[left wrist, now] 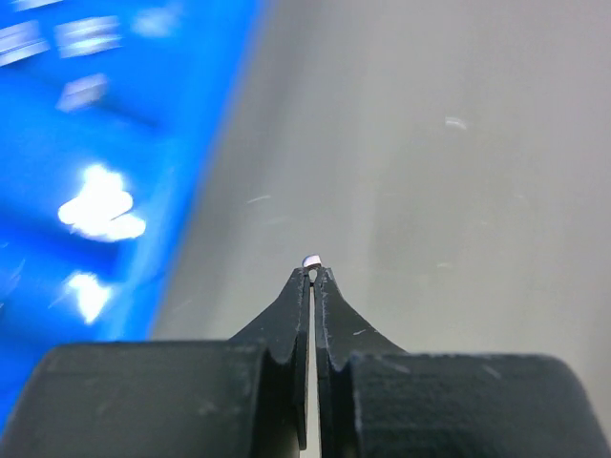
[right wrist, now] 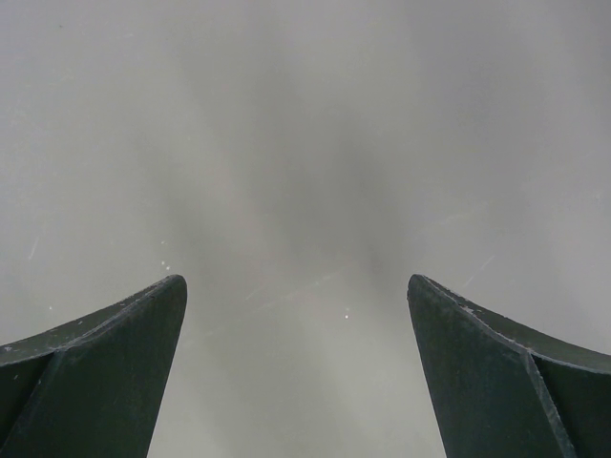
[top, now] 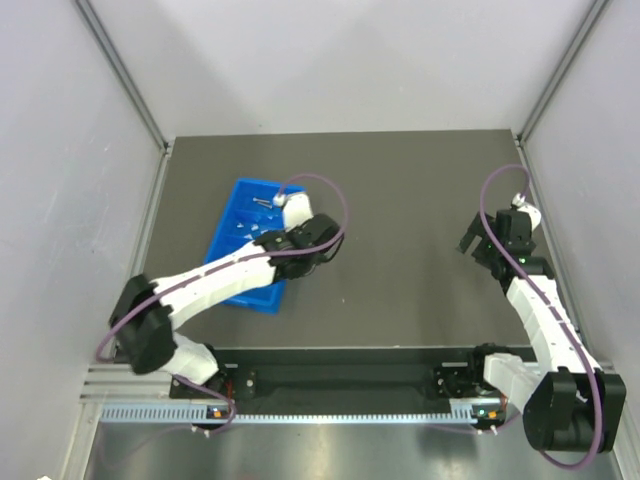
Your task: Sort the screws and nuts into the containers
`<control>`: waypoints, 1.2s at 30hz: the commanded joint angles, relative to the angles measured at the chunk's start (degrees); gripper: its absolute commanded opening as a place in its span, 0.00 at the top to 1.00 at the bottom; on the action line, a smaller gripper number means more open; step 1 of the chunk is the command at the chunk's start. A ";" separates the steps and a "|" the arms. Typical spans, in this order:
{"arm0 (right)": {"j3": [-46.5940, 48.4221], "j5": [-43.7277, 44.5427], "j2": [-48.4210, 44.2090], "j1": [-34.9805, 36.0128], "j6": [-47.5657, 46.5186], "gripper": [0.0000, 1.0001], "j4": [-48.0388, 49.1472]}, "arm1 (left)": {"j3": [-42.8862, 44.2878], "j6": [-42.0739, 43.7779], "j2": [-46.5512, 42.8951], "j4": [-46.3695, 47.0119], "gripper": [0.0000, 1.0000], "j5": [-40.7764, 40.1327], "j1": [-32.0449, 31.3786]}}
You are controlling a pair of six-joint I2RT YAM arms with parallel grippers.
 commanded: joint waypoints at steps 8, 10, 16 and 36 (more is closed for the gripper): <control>-0.38 -2.17 -0.11 -0.46 0.43 0.00 2.38 | -12.57 -30.62 -17.67 -27.45 1.00 -13.10 8.41; -0.38 -2.44 0.50 -0.46 0.43 0.00 2.64 | -14.77 -33.94 -18.29 -28.25 1.00 -13.26 9.29; -0.11 -3.32 1.03 -0.46 0.70 0.00 2.82 | -15.92 -34.07 -17.24 -27.99 1.00 -13.53 10.44; 6.91 -10.26 -2.22 -0.46 -0.54 0.00 8.88 | -2.39 9.06 -21.46 -3.31 0.34 15.08 39.13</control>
